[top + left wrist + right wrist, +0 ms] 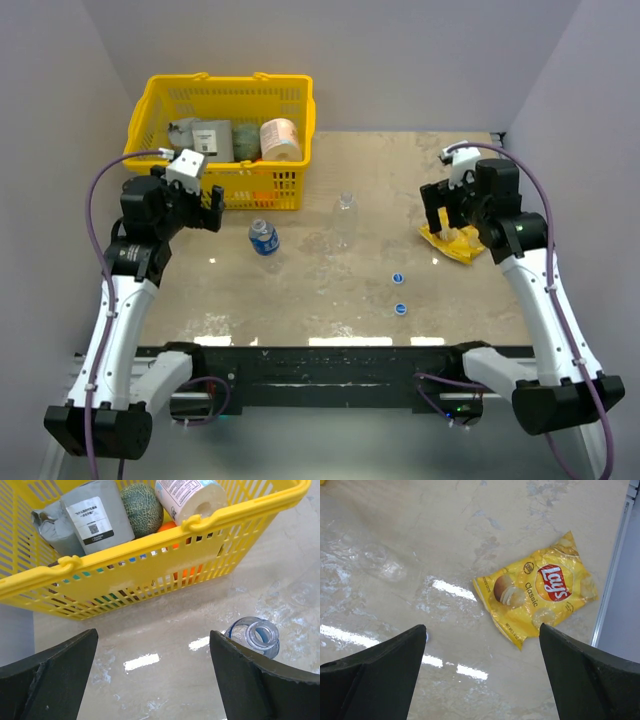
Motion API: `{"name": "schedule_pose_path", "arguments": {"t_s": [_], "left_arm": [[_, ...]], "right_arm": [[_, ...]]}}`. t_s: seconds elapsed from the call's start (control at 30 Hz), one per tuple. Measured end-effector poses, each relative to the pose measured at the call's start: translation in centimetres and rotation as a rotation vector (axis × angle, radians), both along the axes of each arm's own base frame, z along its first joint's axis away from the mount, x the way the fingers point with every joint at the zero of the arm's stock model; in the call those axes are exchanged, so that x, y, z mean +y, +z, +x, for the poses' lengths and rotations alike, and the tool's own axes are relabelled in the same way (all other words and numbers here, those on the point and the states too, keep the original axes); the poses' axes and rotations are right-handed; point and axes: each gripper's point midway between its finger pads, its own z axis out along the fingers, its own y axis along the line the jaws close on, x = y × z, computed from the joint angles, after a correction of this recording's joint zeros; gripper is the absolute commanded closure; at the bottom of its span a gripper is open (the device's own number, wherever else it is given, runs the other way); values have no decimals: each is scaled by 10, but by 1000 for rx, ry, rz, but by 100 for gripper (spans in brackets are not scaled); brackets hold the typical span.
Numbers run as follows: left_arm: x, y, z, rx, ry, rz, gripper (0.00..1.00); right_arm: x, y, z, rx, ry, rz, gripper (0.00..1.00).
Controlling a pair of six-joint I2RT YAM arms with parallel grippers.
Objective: Screw on the bottle caps
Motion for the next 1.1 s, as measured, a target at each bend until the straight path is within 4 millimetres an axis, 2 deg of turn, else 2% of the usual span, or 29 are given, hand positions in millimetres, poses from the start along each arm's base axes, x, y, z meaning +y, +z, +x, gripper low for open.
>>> {"name": "schedule_pose_path", "arguments": {"t_s": [0.03, 0.07, 0.17, 0.23, 0.3, 0.37, 0.47, 0.53, 0.7, 0.87, 0.93, 1.1], "left_arm": [[-2, -3, 1, 10, -16, 8, 4], [-4, -7, 1, 24, -37, 17, 12], [-10, -23, -4, 71, -128, 79, 14], [-11, -37, -10, 92, -194, 146, 12], [-10, -54, -20, 90, -254, 216, 5], [-11, -78, -41, 85, -339, 290, 0], [-20, -103, -68, 32, -462, 352, 0], [-29, -110, -74, -11, -530, 364, 1], [-51, -141, -65, 4, -699, 278, 1], [-59, -177, -49, 69, -800, 176, 0], [-64, -180, -44, 30, -829, 170, 0], [-74, -168, -26, -91, -851, 134, 0]], "right_arm": [[0, -2, 0, 7, 3, -3, 1], [0, -4, 0, 14, 10, -10, 1], [3, -12, -1, 49, 55, -35, 1], [7, -19, -3, 76, 101, -45, 1], [12, -25, -6, 95, 143, -43, 1], [16, -29, -8, 108, 170, -37, 1], [22, -36, -9, 129, 210, -26, 1], [24, -39, -8, 141, 223, -24, 1], [30, -52, -6, 181, 271, -20, 1], [32, -61, -6, 218, 295, -28, 1], [32, -67, -4, 248, 296, -31, 1], [29, -73, 5, 286, 285, -51, 1]]}}
